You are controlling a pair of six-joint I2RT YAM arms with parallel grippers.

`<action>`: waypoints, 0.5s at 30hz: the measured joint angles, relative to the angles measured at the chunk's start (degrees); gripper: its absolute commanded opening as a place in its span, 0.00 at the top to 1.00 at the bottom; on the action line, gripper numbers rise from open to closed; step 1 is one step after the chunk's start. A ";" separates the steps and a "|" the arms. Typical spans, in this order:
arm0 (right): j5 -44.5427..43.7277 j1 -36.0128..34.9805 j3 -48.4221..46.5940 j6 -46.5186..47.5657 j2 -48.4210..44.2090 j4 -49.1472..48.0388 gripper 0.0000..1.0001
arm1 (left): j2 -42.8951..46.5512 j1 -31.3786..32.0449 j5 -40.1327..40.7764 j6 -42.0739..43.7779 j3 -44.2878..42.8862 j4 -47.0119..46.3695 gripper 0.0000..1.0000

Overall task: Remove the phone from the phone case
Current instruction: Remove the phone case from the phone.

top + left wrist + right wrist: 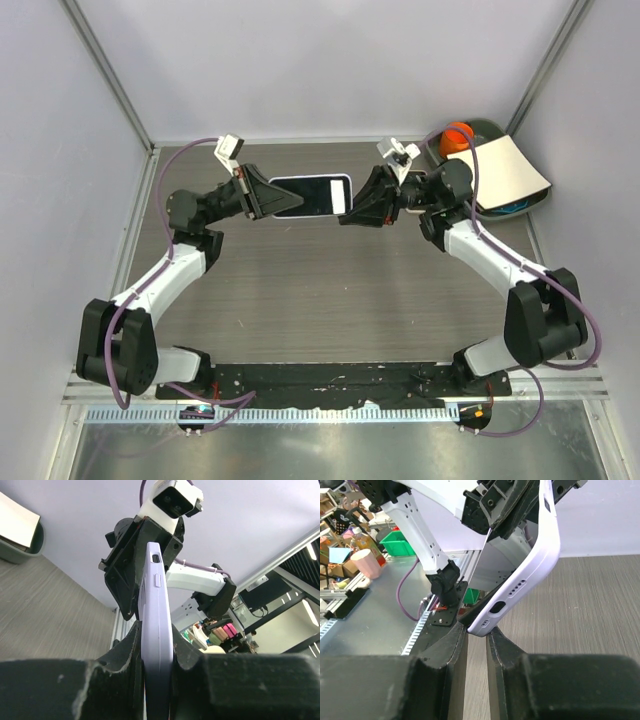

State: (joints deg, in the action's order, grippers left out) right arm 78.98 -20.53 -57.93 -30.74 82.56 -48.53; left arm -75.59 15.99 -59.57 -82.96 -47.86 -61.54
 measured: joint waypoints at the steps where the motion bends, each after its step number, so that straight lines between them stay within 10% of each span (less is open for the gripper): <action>1: 0.00 0.11 0.04 -3.26 0.94 -4.20 0.97 | 0.00 0.00 0.42 -0.35 0.00 -0.20 1.00; 15: -1.51 1.90 -0.87 -36.13 12.52 -31.56 0.97 | 0.02 0.42 3.23 -0.39 0.52 -1.09 1.00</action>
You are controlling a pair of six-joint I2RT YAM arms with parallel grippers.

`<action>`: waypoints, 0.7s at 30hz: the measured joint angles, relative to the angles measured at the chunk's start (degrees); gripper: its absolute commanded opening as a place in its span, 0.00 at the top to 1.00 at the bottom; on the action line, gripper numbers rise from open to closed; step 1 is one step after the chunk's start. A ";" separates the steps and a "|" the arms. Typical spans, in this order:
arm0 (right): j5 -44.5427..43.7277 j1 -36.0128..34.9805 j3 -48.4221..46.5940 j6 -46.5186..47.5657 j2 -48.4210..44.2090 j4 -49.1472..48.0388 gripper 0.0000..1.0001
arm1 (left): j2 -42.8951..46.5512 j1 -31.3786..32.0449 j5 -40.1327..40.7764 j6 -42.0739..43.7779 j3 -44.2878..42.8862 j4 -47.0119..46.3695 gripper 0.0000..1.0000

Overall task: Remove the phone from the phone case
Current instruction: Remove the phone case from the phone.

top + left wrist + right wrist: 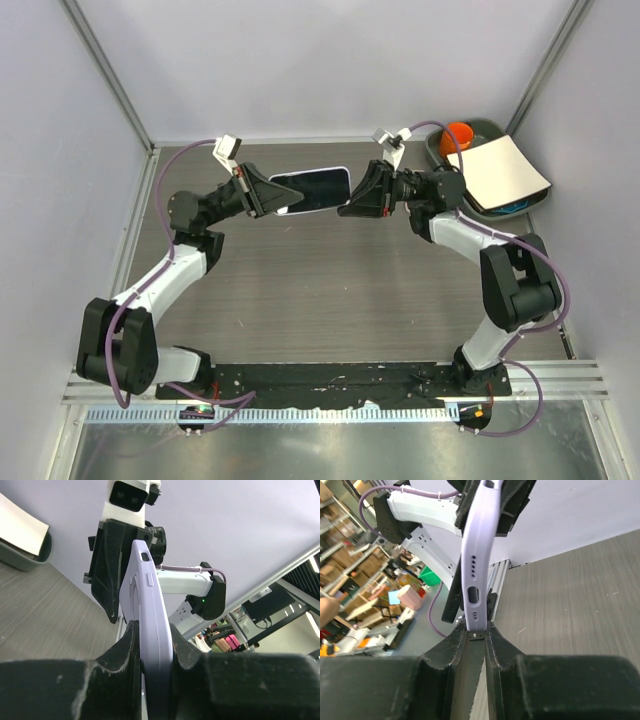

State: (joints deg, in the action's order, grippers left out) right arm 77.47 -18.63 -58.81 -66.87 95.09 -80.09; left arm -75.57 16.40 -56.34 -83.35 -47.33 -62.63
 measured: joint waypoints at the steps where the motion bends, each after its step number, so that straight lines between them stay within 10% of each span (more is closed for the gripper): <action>1: -0.22 0.11 -0.24 -1.84 0.98 -0.55 0.98 | 0.00 0.00 0.42 0.17 0.09 0.44 1.00; 21: -5.81 1.31 -3.61 -18.71 5.81 -3.78 0.98 | -0.02 0.02 6.69 1.55 0.85 1.70 1.00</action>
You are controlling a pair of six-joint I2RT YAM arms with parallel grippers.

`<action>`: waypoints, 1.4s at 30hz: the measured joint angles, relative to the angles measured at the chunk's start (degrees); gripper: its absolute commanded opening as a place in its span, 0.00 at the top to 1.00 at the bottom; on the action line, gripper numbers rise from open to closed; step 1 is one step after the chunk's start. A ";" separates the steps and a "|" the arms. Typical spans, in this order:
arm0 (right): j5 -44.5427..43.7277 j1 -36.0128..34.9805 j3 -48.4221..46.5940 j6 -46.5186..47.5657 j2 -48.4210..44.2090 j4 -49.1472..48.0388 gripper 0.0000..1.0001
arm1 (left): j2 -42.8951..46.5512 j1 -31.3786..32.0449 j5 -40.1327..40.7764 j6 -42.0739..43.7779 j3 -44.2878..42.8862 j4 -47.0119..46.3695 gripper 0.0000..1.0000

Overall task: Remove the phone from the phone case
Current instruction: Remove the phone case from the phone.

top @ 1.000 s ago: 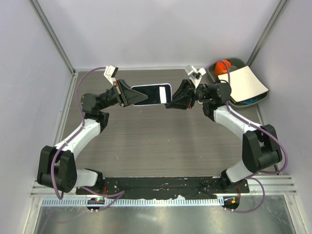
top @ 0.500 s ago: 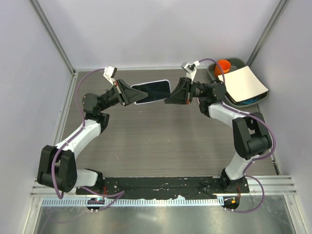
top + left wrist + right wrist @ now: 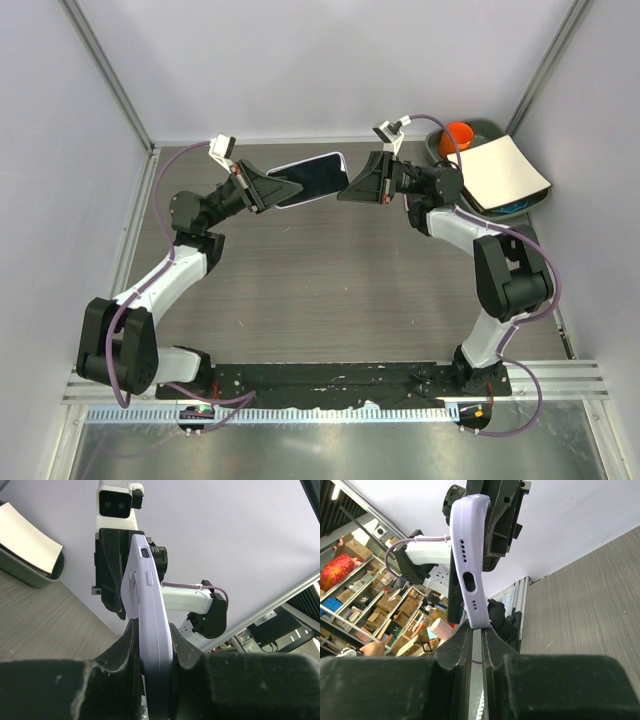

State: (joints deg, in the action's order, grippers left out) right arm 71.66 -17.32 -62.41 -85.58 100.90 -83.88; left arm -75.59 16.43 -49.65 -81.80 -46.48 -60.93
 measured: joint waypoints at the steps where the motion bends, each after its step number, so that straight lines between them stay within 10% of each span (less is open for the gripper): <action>1: -0.24 0.09 0.00 -0.35 -0.17 0.00 0.98 | 0.00 0.00 0.20 0.00 0.02 0.00 1.00; 11: -4.70 0.81 2.84 -1.88 -4.79 1.01 0.94 | 0.02 0.87 0.63 -0.02 0.37 -0.20 1.00; 29: -10.29 7.32 4.72 0.55 -8.59 9.01 0.52 | 4.61 3.67 -16.52 -4.79 0.61 -7.76 1.00; 42: -7.63 4.76 9.88 7.80 -22.01 7.69 0.48 | 4.61 1.86 -14.82 -1.46 0.90 -2.58 1.00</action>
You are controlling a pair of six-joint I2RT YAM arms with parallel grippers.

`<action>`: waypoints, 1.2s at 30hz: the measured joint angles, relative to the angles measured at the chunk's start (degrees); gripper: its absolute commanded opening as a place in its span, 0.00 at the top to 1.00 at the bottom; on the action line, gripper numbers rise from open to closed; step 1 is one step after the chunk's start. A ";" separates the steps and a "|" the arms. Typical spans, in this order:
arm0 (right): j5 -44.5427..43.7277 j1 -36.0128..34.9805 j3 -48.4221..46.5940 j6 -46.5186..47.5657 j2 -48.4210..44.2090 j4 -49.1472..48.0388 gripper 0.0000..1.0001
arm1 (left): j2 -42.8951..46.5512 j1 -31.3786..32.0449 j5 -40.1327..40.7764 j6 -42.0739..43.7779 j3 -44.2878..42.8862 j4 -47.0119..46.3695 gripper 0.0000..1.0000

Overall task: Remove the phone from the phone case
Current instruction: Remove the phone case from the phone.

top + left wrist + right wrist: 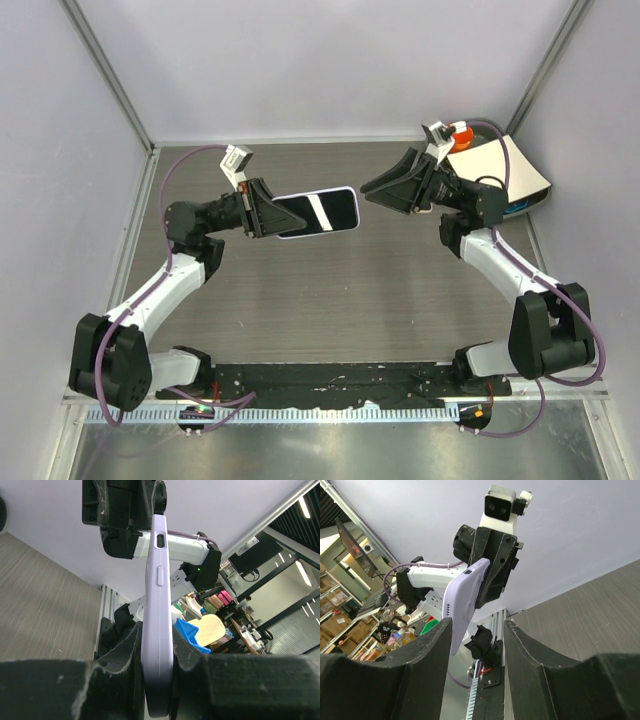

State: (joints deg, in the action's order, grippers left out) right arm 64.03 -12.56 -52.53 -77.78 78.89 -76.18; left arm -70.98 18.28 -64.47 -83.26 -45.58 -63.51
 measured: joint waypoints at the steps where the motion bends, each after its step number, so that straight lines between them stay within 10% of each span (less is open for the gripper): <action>1: 0.09 -0.35 0.28 0.35 0.00 0.17 0.48 | 0.00 -0.07 0.04 0.20 0.09 0.44 1.00; 36: 0.79 -4.00 1.07 14.21 -0.33 1.60 0.68 | -0.02 -0.57 0.90 2.29 0.74 4.57 1.00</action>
State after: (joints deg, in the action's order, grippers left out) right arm 64.82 -16.56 -51.46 -63.57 78.56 -74.59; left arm -71.00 17.72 -63.57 -80.97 -44.84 -58.94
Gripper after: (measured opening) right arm 0.325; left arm 0.208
